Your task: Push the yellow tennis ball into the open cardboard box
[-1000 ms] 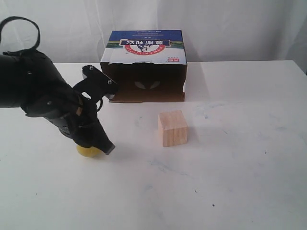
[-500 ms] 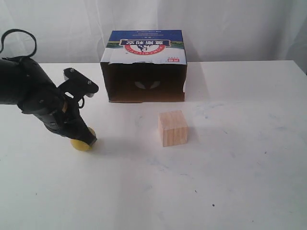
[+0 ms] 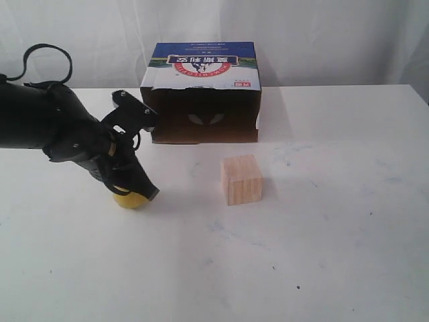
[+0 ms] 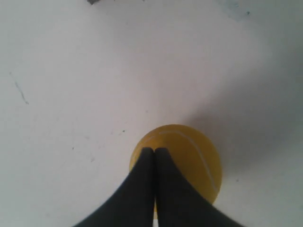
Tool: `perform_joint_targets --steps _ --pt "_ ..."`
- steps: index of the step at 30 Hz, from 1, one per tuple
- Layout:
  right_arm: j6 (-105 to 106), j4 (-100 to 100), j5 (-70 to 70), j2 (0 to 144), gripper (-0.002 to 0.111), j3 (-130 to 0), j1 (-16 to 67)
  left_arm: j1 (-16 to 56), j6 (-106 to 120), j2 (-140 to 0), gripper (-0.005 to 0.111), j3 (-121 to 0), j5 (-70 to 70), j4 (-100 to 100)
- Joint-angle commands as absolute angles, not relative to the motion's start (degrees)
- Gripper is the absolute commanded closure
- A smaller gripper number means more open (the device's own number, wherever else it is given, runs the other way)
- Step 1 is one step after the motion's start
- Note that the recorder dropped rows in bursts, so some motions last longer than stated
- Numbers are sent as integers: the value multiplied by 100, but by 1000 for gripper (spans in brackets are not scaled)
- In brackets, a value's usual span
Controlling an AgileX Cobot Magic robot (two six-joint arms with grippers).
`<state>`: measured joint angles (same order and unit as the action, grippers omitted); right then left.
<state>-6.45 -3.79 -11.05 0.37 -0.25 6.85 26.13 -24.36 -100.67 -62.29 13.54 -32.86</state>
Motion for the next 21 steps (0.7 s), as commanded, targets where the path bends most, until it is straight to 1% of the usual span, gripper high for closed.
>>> perform_joint_targets --steps 1,13,16,21 --pt "-628 -369 -1065 0 108 0 679 2784 -2500 -10400 107 -6449 1458 -3210" --pt "-628 -369 -1065 0 108 0 679 2823 -2500 -10930 107 -7554 1398 -3321" --pt "-628 -369 -1065 0 108 0 679 2931 -2422 -10842 107 -7807 1883 -3412" --pt "-628 -369 -1065 0 108 0 679 2895 -2398 -10495 107 -7839 2530 -3645"
